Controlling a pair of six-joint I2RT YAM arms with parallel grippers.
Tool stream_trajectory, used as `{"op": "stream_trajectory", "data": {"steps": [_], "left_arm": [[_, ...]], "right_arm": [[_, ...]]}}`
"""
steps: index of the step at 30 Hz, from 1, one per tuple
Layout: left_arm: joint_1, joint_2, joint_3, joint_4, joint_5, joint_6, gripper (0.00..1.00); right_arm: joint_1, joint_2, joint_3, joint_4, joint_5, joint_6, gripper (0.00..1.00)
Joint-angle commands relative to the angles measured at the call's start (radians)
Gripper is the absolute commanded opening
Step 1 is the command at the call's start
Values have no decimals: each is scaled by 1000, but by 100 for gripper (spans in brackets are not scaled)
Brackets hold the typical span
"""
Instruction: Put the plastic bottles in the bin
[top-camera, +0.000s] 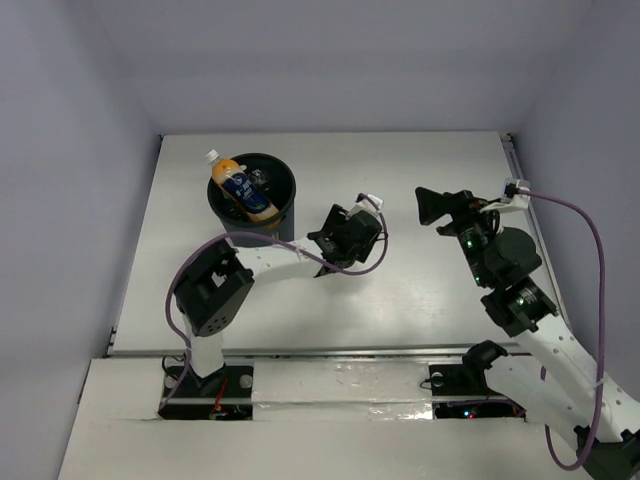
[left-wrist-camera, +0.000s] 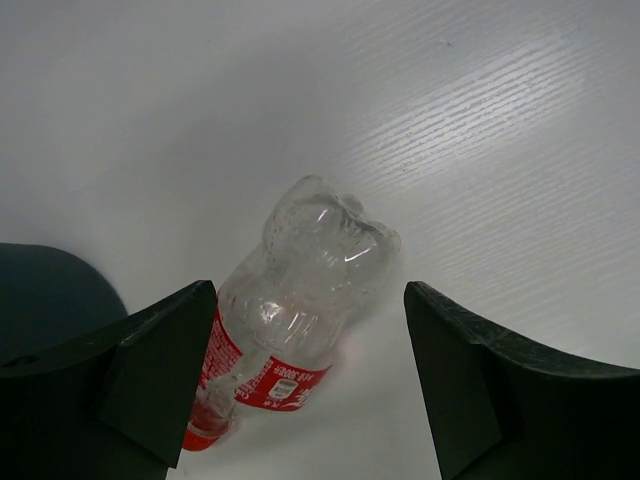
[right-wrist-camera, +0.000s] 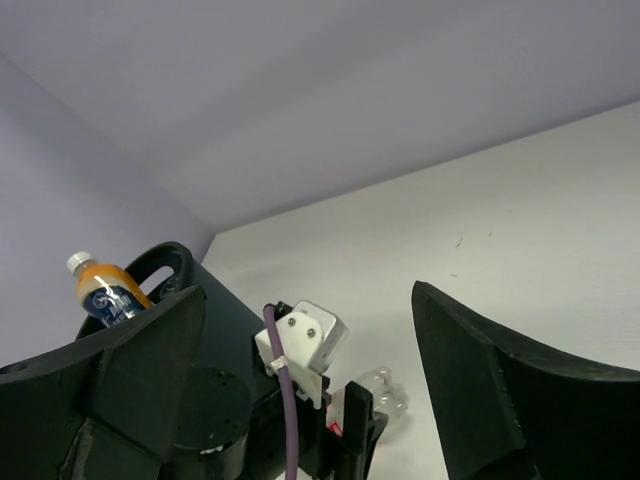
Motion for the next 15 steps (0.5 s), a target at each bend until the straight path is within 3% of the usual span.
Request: {"op": "stream_trajectory", "data": {"steps": [1, 10, 15], "left_arm": [[37, 9, 64, 23, 54, 42, 74], [68, 121, 77, 35, 144, 67, 74], [68, 126, 85, 73, 150, 41, 63]], "right_arm": [[-8, 22, -4, 41, -24, 3, 90], [-8, 46, -7, 64, -45, 7, 90], [-8, 45, -15, 74, -48, 6, 90]]}}
